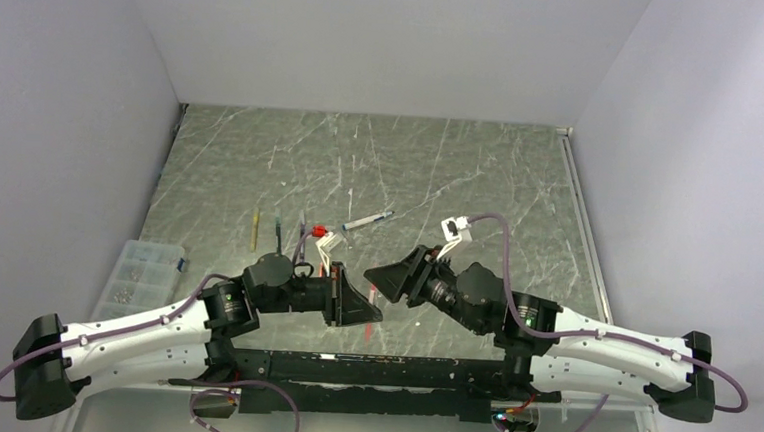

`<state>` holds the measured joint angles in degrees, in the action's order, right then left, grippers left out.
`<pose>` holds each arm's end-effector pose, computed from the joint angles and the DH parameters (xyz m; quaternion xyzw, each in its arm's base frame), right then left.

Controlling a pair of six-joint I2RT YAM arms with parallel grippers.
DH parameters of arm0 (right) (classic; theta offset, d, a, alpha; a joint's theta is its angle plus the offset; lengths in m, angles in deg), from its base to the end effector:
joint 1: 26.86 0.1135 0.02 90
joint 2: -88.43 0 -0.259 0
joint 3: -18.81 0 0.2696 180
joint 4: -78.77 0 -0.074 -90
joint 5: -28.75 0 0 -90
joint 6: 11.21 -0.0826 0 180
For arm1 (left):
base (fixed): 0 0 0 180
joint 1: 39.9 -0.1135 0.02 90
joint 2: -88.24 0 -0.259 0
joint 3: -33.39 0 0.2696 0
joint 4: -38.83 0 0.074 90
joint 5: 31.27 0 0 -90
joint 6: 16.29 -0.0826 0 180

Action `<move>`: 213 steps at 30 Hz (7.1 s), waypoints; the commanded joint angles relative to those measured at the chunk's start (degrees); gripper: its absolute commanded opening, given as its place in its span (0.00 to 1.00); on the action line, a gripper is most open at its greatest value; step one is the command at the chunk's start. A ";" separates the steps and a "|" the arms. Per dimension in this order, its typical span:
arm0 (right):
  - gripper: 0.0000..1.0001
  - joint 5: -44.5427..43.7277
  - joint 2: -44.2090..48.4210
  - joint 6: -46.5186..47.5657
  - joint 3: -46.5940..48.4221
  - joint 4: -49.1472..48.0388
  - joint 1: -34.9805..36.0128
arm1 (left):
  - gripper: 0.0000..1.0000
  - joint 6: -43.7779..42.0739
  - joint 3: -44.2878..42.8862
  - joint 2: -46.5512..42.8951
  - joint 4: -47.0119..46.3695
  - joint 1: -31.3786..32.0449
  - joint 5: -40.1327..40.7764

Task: Insert the pens into the pen caps
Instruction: Press the pen cap onto the pen, then place the pen at the center of the board, then pick up the pen from the center of the board.

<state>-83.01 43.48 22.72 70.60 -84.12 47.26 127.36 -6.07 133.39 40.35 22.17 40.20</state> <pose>0.0986 0.2347 0.3017 0.0013 0.7634 0.5099 0.3965 0.0971 -0.2391 0.2513 0.1605 0.7306 -0.6169 0.2449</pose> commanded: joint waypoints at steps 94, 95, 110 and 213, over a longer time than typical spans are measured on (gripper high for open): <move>0.93 -14.02 -2.32 9.87 18.70 24.63 -6.69 | 0.00 -14.28 -20.94 7.52 48.34 -19.77 13.46; 0.93 -13.75 -2.35 9.78 18.25 24.78 -6.82 | 0.00 -14.42 -21.15 8.76 49.26 -19.79 15.55; 0.93 -10.07 0.57 7.45 11.42 25.73 -8.47 | 0.04 -17.77 -20.85 26.46 49.21 -25.08 24.44; 0.95 0.02 5.48 11.82 0.85 32.61 -15.24 | 0.25 -55.26 -65.48 78.17 48.48 -25.60 22.28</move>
<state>-84.10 49.36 34.74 71.96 -49.10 32.18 71.95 -72.17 210.59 89.35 -3.54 62.08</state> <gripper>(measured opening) 0.956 0.291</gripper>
